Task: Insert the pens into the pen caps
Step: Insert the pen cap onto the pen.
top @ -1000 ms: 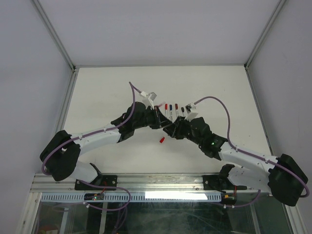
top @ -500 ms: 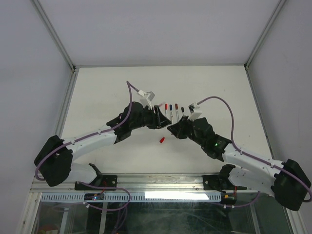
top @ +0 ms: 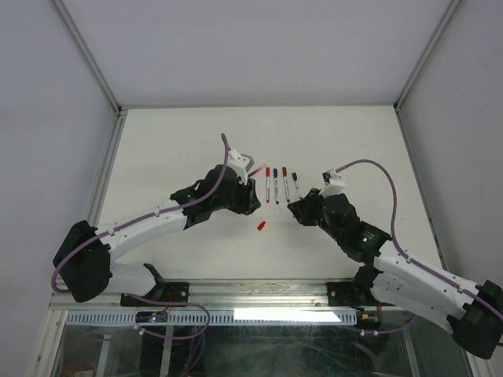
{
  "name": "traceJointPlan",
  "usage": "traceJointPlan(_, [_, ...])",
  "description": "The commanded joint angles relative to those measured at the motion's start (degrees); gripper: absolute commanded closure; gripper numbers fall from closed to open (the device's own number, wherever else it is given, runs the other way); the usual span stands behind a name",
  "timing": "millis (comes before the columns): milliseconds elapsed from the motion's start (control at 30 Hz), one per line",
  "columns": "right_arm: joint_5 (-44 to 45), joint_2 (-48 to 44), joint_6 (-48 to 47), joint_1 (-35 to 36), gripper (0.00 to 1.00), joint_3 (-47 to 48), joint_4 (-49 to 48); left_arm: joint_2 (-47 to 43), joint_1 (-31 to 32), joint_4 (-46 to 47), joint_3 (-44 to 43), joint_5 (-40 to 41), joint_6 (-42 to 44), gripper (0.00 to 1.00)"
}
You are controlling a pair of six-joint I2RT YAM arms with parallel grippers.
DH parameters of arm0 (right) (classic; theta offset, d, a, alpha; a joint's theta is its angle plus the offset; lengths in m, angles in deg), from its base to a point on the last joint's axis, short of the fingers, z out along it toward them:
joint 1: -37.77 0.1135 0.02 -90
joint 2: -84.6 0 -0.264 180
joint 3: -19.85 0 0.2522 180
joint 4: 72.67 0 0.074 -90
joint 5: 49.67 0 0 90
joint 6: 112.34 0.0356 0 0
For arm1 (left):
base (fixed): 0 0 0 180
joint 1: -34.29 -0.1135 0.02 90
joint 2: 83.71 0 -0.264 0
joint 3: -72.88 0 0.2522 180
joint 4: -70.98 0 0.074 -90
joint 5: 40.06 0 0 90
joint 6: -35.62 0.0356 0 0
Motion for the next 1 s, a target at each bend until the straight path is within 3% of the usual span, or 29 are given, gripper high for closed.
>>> traceJointPlan(0, [2.91,-2.68,0.49,-0.13,1.0,0.63,1.64,2.36,3.32,-4.33,-1.79,3.01,2.81,0.61])
traceJointPlan(400, [2.31,-3.68,1.63,-0.17,1.0,-0.73,2.36,20.62,12.14,-7.76,-7.87,11.64,4.45,0.61])
traceJointPlan(700, [2.66,-4.39,2.11,-0.24,1.0,-1.65,2.55,24.67,14.19,-12.34,-10.28,19.76,3.98,0.6])
traceJointPlan(967, [2.27,-4.06,2.29,-0.23,1.0,-1.75,2.14,25.93,14.19,-13.81,-10.06,21.17,3.32,0.59])
